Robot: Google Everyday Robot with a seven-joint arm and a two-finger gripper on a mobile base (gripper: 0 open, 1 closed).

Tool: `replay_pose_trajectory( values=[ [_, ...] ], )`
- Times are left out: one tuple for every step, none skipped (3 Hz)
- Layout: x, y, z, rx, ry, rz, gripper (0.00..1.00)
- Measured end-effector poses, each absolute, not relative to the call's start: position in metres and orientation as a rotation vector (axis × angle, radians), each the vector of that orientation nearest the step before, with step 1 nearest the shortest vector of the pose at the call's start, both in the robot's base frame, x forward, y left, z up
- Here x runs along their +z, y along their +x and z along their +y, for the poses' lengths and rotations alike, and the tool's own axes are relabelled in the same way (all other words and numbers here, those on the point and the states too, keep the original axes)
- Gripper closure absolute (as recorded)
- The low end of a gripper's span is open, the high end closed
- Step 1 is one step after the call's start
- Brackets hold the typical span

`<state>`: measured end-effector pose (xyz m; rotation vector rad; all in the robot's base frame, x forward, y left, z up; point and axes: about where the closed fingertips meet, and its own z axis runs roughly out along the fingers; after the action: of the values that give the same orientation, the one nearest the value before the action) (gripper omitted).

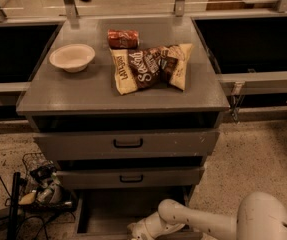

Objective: Open bottom drawer

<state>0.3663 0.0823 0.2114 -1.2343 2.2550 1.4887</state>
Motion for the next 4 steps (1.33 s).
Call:
replay_pose_trajectory(
  values=[
    [0.213,0.363,0.083,1.499,-1.25,2.254,0.0],
    [0.211,0.349,0.084,1.521,-1.289,2.251,0.0],
    [0.211,0.349,0.084,1.521,-1.289,2.251,0.0],
    [0.222,0.351,0.082,1.522,-1.266,2.298,0.0]
  ],
)
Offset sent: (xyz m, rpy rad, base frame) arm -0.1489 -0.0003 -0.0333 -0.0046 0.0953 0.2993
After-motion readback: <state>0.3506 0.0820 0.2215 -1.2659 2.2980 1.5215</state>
